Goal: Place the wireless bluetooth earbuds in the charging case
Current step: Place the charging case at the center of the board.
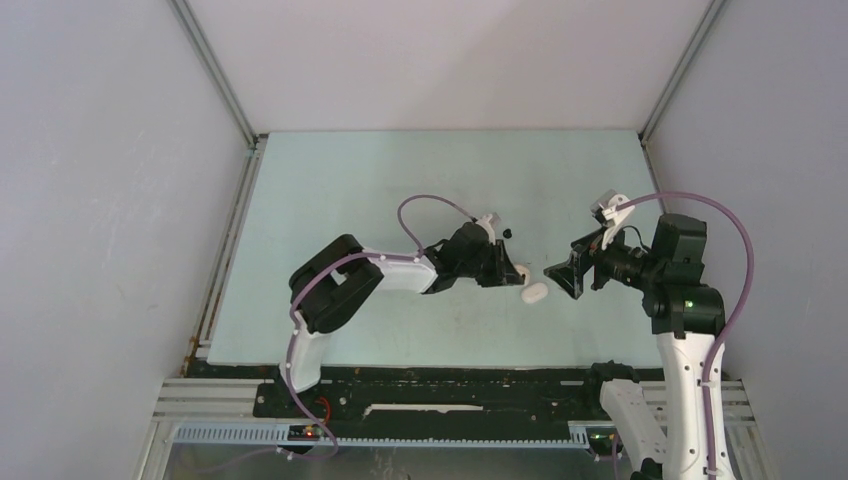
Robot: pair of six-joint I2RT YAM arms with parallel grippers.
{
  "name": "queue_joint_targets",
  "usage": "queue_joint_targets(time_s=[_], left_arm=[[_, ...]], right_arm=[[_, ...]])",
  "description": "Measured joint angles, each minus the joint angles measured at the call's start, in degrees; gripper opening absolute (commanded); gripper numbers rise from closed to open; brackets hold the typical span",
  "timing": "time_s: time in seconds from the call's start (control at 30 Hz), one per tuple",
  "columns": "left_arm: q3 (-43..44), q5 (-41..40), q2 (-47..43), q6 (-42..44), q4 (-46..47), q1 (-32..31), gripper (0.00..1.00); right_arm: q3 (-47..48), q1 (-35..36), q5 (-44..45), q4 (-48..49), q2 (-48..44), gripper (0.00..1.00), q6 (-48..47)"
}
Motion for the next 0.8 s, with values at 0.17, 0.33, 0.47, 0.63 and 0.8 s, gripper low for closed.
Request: queue_joint_targets(time_s=[0.17,0.33,0.47,0.63,0.8], left_arm=[[3.69,-0.24,1.51,-3.19,-2.78,0.00,0.34],[6.80,-0.15,2.14,-3.89,-7.98,0.11,0.37],[8.41,-0.09,3.37,-3.76,-12.41,0.17,0.37],[6.95,-0.79,2.80,-1.70,-17.46,0.37,0.37],[0.48,-4.28,-5.11,2.60,-22.10,0.61,0.37]], right_arm=[[0.00,-0.02,-0.02,0.46,-0.02,0.85,0.44],[0.00,-0.07,-0.04,0.87,-0.17,0.85,1.03],[0.00,-0.07,-0.02,1.01,-0.44,0.86,1.07],[0.00,-0.07,-0.02,1.03,-1.11,0.86,1.07],[0.00,-0.07,-0.28,1.03,-1.27,0.83,0.92]])
